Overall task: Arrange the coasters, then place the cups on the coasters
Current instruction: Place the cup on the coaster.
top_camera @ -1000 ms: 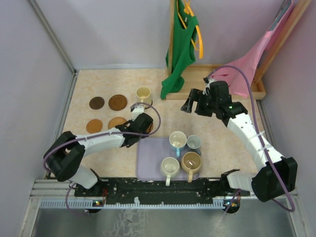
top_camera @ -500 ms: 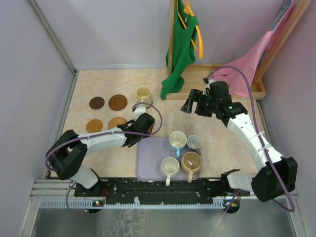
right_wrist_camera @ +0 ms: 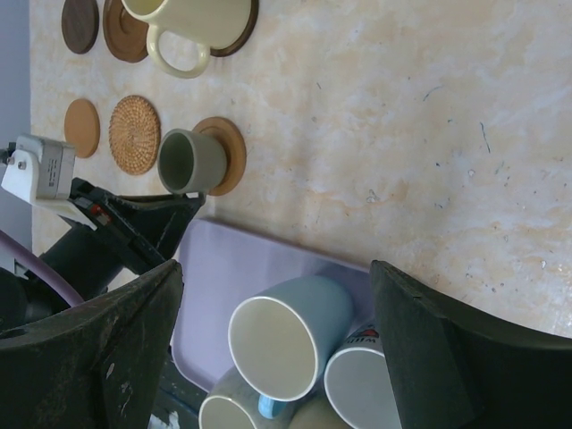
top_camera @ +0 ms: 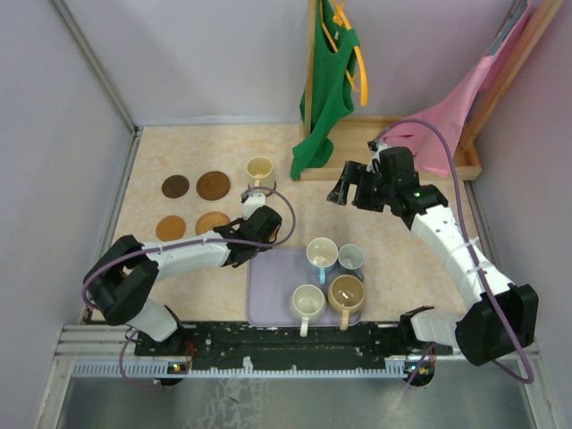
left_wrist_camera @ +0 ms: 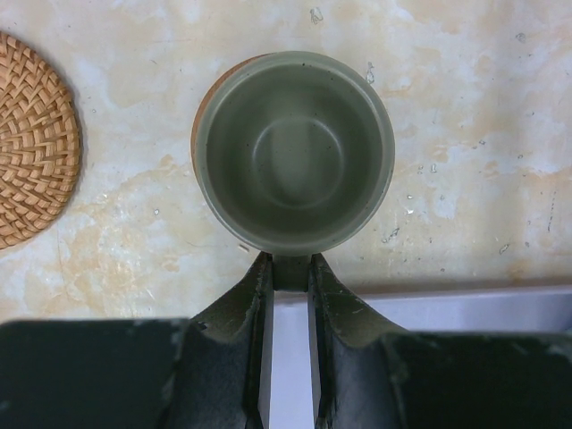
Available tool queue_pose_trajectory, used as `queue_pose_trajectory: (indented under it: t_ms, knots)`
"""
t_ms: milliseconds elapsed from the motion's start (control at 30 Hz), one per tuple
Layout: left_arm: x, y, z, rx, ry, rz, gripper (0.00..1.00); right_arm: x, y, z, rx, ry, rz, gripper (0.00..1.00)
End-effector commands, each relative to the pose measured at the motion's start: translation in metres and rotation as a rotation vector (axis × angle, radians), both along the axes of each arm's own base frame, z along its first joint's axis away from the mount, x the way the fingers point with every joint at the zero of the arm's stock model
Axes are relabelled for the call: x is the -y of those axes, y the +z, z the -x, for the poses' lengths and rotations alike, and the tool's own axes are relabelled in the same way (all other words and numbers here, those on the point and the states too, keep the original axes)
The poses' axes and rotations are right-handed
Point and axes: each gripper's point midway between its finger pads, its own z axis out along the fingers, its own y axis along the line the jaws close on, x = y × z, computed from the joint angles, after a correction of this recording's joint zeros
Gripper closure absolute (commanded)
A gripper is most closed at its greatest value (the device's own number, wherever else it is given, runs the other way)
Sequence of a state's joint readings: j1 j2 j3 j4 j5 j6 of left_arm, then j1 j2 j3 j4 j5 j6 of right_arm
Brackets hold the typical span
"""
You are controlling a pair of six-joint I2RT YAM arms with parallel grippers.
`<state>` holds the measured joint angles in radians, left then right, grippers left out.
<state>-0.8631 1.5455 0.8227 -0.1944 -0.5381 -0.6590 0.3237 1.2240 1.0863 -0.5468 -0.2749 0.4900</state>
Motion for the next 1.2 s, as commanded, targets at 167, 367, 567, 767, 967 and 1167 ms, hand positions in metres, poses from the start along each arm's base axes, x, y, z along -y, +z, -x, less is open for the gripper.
queue_pose_trajectory:
  t_ms: [167,367,567,767,967,1167]
  knots:
    - [0.005,0.006,-0.002,0.01,0.011,0.011,0.71,0.001,0.015,-0.003,0.066,0.005,-0.018,0.16]
    - [0.005,0.007,-0.002,0.012,0.013,0.008,0.69,0.002,0.015,-0.003,0.066,0.004,-0.019,0.16]
    - [0.007,0.008,-0.003,0.015,0.007,0.011,0.63,0.002,0.014,-0.002,0.067,0.005,-0.016,0.16]
    - [0.007,0.015,-0.005,0.032,0.008,0.007,0.6,0.002,0.015,-0.003,0.069,0.004,-0.017,0.16]
    - [0.004,0.035,-0.008,0.069,0.017,-0.006,0.6,0.002,0.016,-0.003,0.073,0.001,-0.017,0.16]
    - [0.007,0.062,0.0,0.093,-0.009,0.023,0.6,0.004,0.014,-0.005,0.073,-0.01,-0.007,0.15]
